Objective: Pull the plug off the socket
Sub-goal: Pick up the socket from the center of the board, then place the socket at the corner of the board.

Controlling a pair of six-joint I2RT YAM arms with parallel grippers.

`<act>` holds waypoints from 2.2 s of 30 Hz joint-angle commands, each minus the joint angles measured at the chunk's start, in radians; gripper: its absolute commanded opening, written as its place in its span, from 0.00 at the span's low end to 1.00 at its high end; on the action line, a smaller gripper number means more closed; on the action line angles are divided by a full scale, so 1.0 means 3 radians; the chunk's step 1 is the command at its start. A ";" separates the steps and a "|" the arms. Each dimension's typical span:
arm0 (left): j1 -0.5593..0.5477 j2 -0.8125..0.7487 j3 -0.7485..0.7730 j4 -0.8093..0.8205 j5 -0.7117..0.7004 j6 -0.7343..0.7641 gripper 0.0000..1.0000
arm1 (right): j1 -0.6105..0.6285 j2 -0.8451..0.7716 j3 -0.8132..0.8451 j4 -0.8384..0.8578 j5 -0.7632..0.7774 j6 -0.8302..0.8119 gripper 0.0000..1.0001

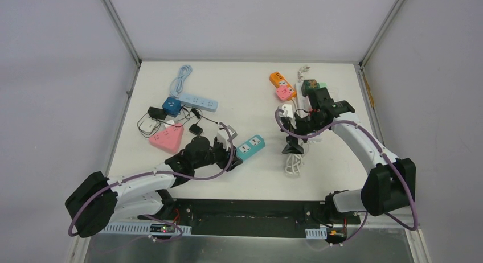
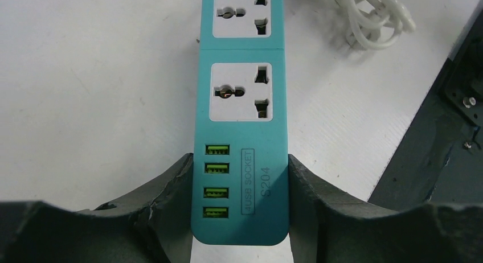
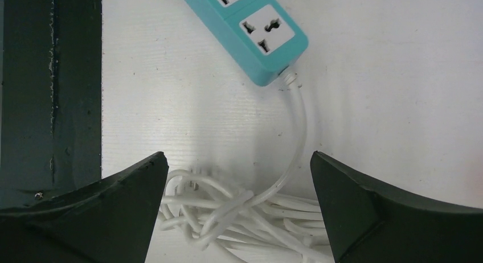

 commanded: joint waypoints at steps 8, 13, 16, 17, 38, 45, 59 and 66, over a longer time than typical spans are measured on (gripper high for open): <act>0.0685 -0.0250 0.0547 -0.0484 -0.0040 -0.0704 0.00 | -0.0086 -0.0127 0.0115 -0.0123 -0.0269 -0.0163 1.00; 0.0977 -0.0206 0.0856 -0.0668 0.0034 -0.0759 0.00 | -0.0113 -0.0134 0.0109 -0.0137 -0.0288 -0.0184 1.00; 0.1139 -0.0093 0.1084 -0.0765 0.0063 -0.0809 0.00 | -0.0116 -0.0130 0.0103 -0.0144 -0.0298 -0.0197 1.00; 0.1199 -0.0044 0.1157 -0.0776 0.0101 -0.0833 0.00 | -0.0117 -0.0131 0.0102 -0.0147 -0.0304 -0.0202 1.00; 0.2036 0.1363 0.2736 -0.0939 0.0059 -0.1550 0.00 | -0.0135 -0.0091 0.0094 -0.0213 -0.0344 -0.0291 1.00; 0.2117 0.1941 0.3522 -0.1264 -0.0687 -0.1394 0.00 | -0.0135 -0.0097 0.0095 -0.0227 -0.0357 -0.0307 1.00; 0.2370 0.2934 0.3776 -0.1425 -0.0529 -0.1366 0.00 | -0.0139 -0.0065 0.0094 -0.0266 -0.0336 -0.0361 1.00; 0.2420 0.3269 0.3876 -0.1468 -0.0464 -0.1409 0.00 | -0.0139 -0.0057 0.0093 -0.0263 -0.0331 -0.0364 1.00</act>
